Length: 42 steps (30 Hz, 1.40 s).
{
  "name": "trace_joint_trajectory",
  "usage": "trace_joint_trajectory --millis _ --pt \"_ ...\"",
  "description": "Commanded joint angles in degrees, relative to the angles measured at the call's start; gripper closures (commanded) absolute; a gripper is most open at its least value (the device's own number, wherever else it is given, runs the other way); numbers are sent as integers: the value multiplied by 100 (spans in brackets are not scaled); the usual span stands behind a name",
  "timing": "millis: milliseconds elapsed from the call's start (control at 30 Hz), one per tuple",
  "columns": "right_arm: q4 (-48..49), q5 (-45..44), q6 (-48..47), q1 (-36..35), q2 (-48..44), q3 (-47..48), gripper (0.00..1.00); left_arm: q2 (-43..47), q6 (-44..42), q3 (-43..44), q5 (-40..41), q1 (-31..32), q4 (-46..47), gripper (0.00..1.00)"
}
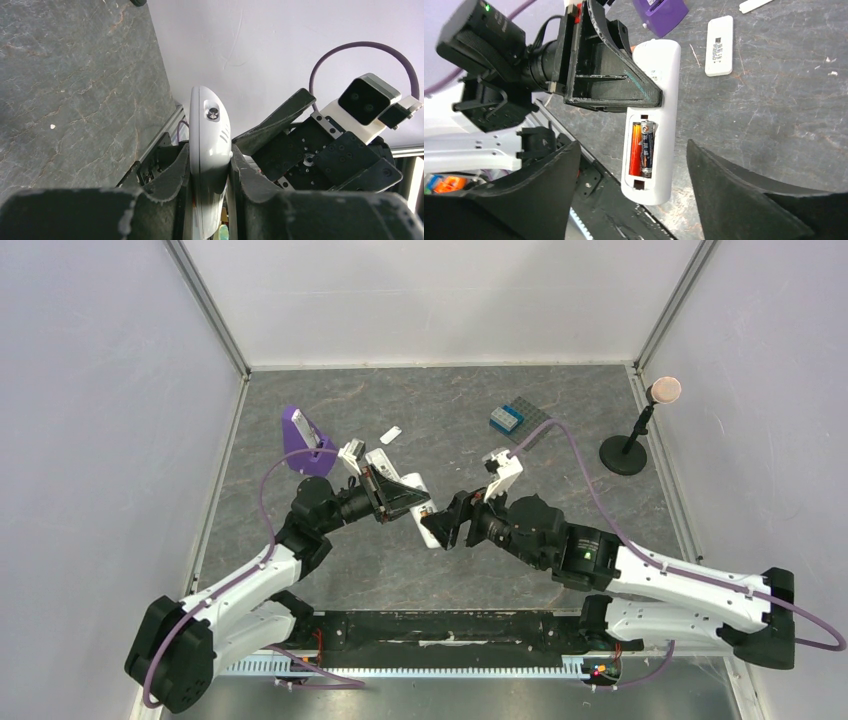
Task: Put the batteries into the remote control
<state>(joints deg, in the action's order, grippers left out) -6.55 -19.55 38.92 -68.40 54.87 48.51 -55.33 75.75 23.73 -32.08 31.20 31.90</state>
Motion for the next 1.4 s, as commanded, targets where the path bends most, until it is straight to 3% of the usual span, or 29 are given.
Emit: trace_joint_trajectory --millis 0,33,67,233,467,1167,1367 --pt "-555 -583 1068 2 -271 345 14 4 -252 144 50 -18 528 98" --pt "-791 -730 1536 3 -295 350 5 13 -284 119 94 -18 608 98" --pt "-972 -730 1828 10 -297 333 2 31 -312 88 128 -17 668 98" --pt "-804 -156 2959 11 -284 151 2 167 -328 -143 426 -17 1190 98" --pt "-1 -364 4373 11 -494 -418 2 414 -333 -287 716 -15 1353 98" --pt "918 -598 5432 10 122 -671 2 728 -339 -411 658 -16 1352 98" --pt "1279 -723 5528 14 0 -1016 21 774 -343 -448 552 -14 1372 98"
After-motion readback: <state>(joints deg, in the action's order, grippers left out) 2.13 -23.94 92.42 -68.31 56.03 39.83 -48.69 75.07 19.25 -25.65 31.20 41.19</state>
